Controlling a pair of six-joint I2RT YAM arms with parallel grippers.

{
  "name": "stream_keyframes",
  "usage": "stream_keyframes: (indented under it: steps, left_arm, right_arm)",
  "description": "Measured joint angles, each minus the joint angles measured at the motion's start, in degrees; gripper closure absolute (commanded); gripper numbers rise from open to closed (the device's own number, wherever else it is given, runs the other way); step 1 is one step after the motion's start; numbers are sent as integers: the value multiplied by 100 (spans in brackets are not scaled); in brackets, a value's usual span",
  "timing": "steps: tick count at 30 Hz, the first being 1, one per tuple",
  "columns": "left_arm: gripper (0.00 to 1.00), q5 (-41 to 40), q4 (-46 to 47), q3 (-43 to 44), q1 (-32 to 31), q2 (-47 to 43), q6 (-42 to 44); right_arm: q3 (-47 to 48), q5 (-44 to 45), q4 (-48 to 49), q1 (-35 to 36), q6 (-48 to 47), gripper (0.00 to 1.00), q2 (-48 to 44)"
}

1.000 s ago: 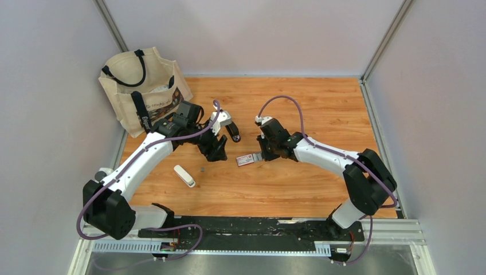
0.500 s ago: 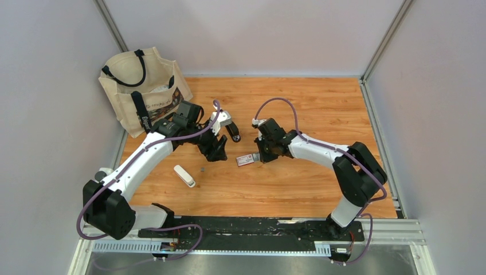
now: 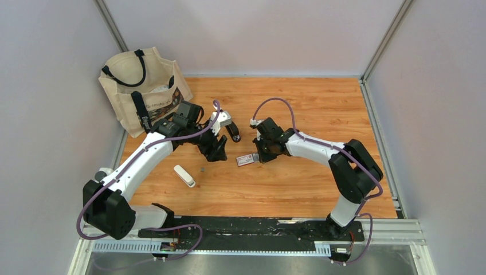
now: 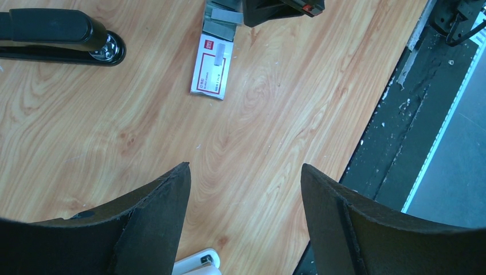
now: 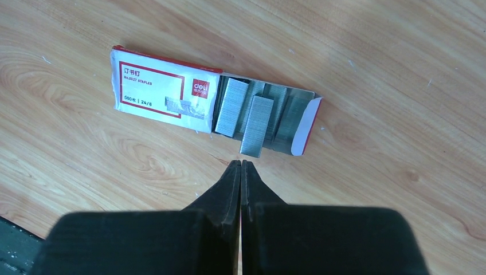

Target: Unload the staples from the stapler

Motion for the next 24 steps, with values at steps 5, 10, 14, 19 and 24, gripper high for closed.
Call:
stream_keyframes:
  steps: [5,10,14,19,24]
  left_arm:
    - [21,0,2,0,0,0,2]
    - [21,0,0,0,0,2,15]
    - [21,0,-2,0,0,0,22]
    - [21,2,-26,0,0,2,57]
    - [21,0,-37,0,0,2,87]
  right_arm:
    - [59,-7,-24,0,-37,100,81]
    - [151,-33,-66,0,-66,100,179]
    - [216,-52,-90,0,-90,100,192]
    - [313,-101,-85,-4,-118,100,256]
    - [354,-136,-81,-4,-125,100,264]
